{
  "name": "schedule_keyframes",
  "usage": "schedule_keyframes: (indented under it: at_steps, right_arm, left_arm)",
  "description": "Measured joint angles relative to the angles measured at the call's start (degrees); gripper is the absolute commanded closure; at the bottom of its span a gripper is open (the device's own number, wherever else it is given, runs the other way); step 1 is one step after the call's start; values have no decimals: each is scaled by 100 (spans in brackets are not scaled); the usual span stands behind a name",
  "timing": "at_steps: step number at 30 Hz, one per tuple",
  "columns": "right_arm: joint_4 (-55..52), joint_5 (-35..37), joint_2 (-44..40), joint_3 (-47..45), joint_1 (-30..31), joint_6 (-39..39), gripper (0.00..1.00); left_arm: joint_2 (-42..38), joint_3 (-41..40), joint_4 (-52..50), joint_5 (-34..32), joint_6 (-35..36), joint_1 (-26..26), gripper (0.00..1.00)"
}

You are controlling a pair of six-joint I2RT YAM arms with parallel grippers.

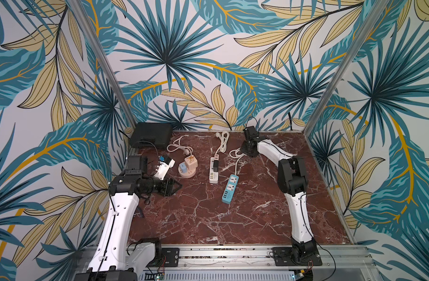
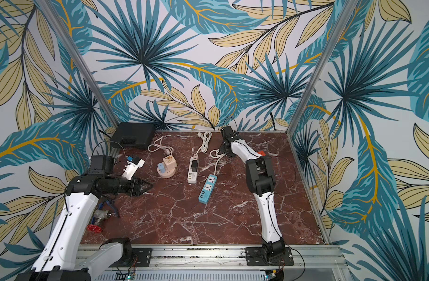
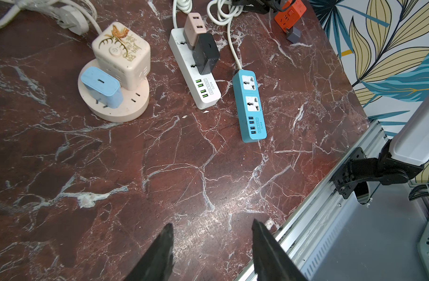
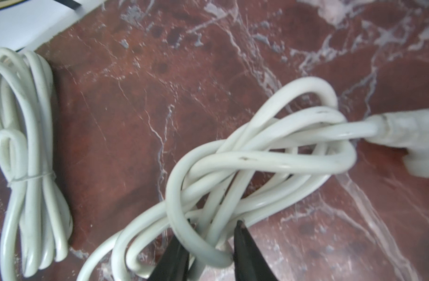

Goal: Pull the plug off the socket
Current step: Move the socket to the center of the board.

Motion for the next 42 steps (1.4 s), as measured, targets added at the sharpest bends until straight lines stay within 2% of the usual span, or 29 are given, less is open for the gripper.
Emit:
schedule_keyframes:
  at_steps: [5, 9, 13, 18, 22, 26, 30, 33, 42]
  right_arm:
    - [-140, -245, 514, 883, -251, -431, 65]
    - [-361, -435, 1097, 1921, -413, -822, 58]
    - [-470, -494, 1130, 2096, -428, -1113, 50]
    - [-428, -472, 361, 1123, -326, -1283, 37]
    - [-402, -378, -802, 192, -96, -1349, 35]
    - [-330, -271, -1998, -463, 387, -1357, 35]
    - [-133, -162, -2953, -1377, 1025, -1259, 35]
    - [-111, -4, -3152, -1893, 1467, -1220, 34]
    - [46, 415, -2868, -2702, 2566, -1043, 31]
  left_arm:
    - [0, 0, 2, -2, 0, 26, 46]
    - [0, 0, 2, -2, 0, 50, 46]
    - [0, 0, 2, -2, 0, 59, 46]
    - [0, 0, 2, 0, 0, 83, 44]
    - [0, 0, 2, 0, 7, 85, 39]
    - [0, 0, 4, 15, 17, 116, 30]
    - [-2, -13, 17, 17, 11, 155, 15]
    - [-4, -50, 33, 20, 13, 173, 9]
    - [-4, -59, 42, 24, 24, 208, 7]
